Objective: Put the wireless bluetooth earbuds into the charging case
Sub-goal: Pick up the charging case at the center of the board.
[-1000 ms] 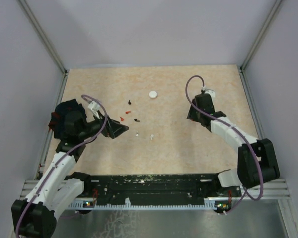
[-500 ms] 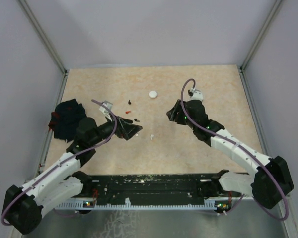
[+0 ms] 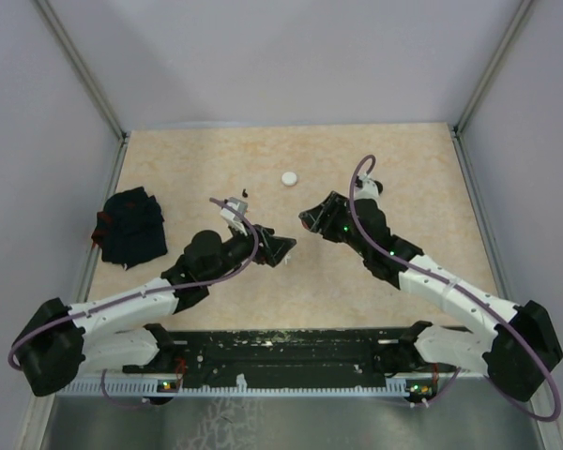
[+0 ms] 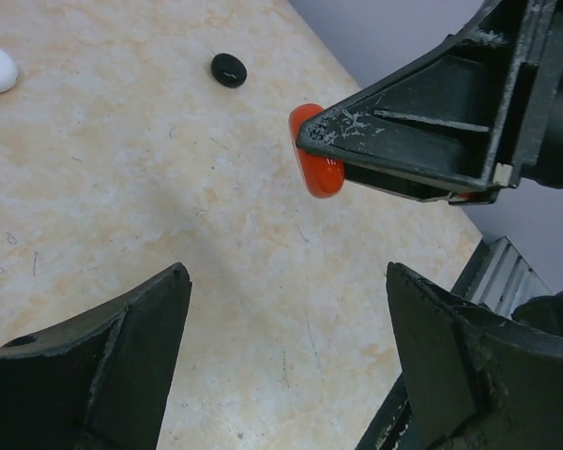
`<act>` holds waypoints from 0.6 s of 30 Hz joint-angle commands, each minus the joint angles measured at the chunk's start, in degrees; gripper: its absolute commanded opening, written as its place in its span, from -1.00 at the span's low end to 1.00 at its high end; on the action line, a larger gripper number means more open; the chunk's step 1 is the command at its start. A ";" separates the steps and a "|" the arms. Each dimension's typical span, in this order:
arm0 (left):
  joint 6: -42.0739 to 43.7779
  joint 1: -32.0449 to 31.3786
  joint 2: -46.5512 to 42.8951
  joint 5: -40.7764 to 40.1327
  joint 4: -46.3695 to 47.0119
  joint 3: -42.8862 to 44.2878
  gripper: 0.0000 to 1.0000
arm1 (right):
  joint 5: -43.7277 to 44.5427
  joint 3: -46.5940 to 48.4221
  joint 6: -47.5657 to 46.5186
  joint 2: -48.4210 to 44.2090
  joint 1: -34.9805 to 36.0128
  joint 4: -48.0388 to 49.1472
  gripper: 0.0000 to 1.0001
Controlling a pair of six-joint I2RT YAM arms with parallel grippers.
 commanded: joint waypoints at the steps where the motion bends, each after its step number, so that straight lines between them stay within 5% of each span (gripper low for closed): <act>1: 2.13 -2.65 3.44 -6.33 6.70 3.38 0.73 | 1.51 -0.14 3.51 -2.18 2.29 5.36 -0.10; 18: 3.09 -5.97 12.02 -12.57 14.12 5.32 0.25 | 9.46 -1.84 8.81 -1.83 8.35 8.19 -0.10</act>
